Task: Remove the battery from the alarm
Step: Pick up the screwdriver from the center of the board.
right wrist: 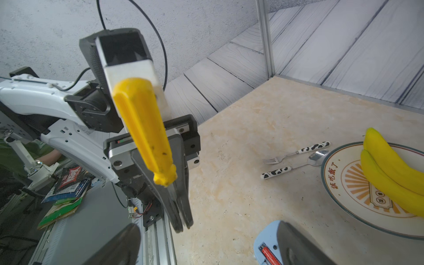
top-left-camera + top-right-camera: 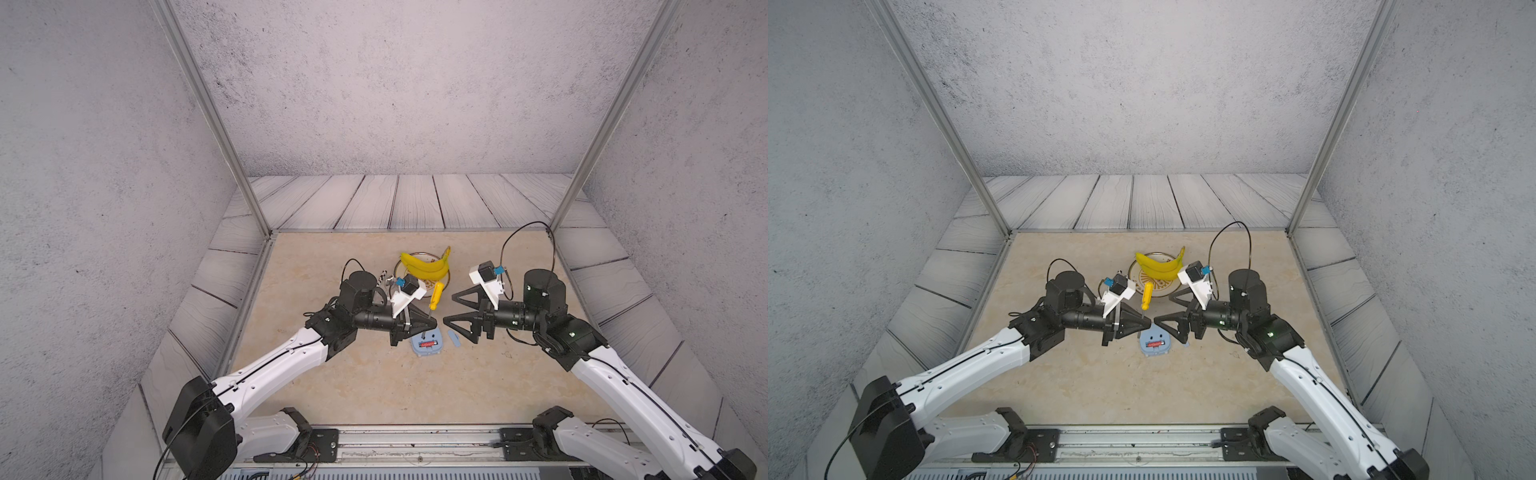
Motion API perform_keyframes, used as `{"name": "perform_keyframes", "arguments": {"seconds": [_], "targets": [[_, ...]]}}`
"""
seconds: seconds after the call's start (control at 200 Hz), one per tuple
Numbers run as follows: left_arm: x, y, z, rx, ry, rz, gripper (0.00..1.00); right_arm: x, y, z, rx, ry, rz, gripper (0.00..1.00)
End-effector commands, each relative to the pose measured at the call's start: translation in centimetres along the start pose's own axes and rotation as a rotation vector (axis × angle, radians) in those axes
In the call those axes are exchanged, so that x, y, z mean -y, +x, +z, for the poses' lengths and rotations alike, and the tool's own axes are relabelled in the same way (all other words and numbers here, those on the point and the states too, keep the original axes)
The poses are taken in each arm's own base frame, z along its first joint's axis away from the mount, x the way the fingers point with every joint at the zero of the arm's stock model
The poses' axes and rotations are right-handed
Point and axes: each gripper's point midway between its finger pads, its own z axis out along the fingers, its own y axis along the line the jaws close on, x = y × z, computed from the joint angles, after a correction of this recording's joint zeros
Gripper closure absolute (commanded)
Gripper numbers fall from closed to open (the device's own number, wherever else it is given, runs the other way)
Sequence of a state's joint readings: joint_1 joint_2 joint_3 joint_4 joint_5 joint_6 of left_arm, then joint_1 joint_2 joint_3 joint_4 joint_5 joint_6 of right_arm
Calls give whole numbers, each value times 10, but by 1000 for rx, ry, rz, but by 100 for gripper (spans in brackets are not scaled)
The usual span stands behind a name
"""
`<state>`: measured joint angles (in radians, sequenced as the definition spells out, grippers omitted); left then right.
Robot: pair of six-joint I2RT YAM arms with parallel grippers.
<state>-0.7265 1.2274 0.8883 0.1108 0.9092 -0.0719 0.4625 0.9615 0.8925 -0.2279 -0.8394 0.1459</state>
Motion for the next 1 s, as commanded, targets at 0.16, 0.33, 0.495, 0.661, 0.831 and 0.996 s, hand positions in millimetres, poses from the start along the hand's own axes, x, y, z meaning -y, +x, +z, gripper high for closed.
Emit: {"name": "perform_keyframes", "arguments": {"seconds": [0.16, 0.33, 0.495, 0.661, 0.831, 0.996], "targets": [[0, -1, 6, -46, 38, 67, 100, -17, -11, 16, -35, -113, -122, 9], [-6, 5, 8, -68, 24, 51, 100, -25, -12, 31, -67, -162, -149, 16], [-7, 9, 9, -87, 21, 42, 100, -28, -14, 40, -73, -181, -159, 34], [-8, 12, 10, -97, 23, 37, 100, -27, -13, 43, -85, -187, -154, 61], [-11, 15, 9, -113, 1, 25, 100, -24, -10, 42, -99, -165, -143, 96], [-17, 16, 5, -114, -51, -8, 73, -18, -5, 37, -91, -102, -137, 100]]}}
